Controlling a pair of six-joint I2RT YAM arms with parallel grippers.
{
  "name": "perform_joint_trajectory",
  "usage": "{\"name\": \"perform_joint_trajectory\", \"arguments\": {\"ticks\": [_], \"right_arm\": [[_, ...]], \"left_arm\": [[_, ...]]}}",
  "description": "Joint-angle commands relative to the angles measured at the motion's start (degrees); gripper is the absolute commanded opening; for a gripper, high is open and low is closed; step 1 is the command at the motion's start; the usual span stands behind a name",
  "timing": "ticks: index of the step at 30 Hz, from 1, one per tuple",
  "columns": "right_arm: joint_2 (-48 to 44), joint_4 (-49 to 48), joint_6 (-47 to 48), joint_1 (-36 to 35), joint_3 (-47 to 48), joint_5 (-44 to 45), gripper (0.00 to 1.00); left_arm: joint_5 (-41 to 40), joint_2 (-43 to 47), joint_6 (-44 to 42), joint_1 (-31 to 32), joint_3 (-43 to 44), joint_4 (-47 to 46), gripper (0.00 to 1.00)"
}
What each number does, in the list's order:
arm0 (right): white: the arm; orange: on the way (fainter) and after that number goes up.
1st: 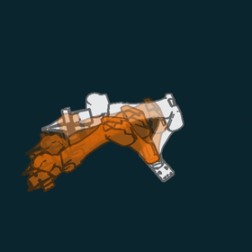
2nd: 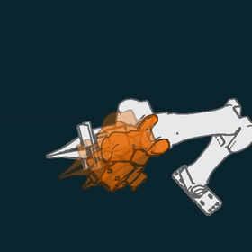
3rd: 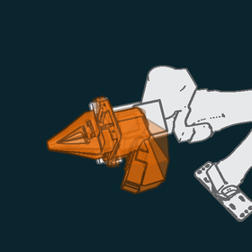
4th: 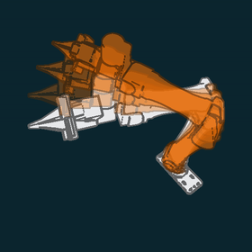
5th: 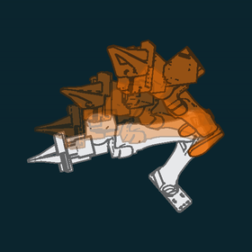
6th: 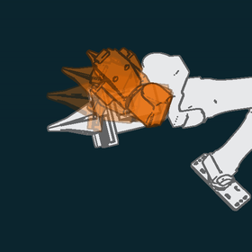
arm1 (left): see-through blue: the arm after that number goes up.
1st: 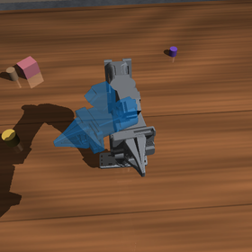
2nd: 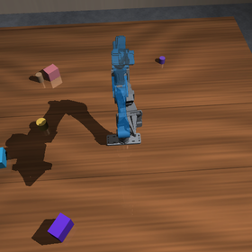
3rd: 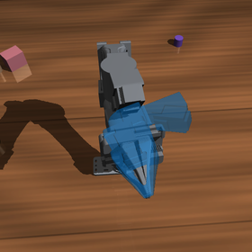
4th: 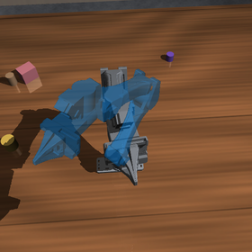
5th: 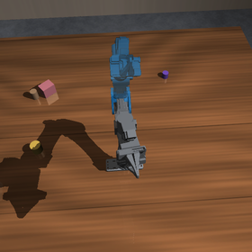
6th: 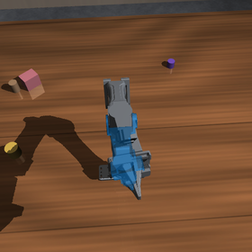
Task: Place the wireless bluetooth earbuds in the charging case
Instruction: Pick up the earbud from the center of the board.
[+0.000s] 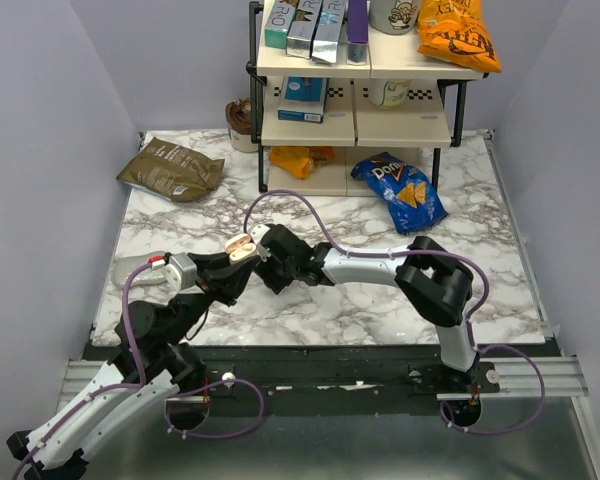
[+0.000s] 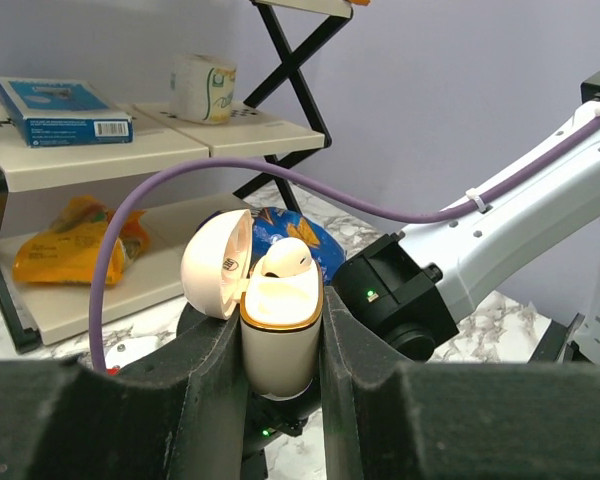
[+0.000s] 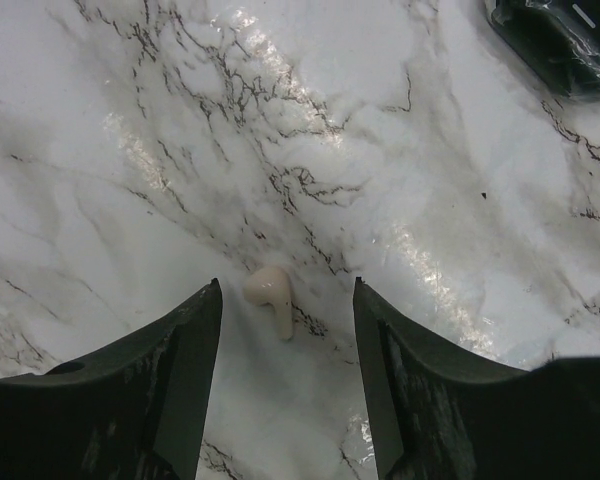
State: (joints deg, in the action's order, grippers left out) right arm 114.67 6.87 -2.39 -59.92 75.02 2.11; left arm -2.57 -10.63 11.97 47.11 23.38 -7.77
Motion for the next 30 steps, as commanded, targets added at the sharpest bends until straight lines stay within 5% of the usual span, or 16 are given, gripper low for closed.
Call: {"name": "perform_joint_trajectory", "arguments": {"ticks": [1,18,30], "right_arm": [[2.04,-0.90,1.78,-0.20,1.79,2.72,0.63],[3.98,0.16,1.78,-0.46,2.23,1.14,0.47],[2.49,0.51,-0.24,-0.37,-0.49,6.76,0.22]], "left_arm": [[-0.95,0.79,-0.72,0.26,-0.70,0.39,0.00],[-1.30,1.49,-0.63,0.26,-1.32,0.56,0.00],[-1.30,1.32,-0.28,0.26,-1.14,0.48,0.00]]}}
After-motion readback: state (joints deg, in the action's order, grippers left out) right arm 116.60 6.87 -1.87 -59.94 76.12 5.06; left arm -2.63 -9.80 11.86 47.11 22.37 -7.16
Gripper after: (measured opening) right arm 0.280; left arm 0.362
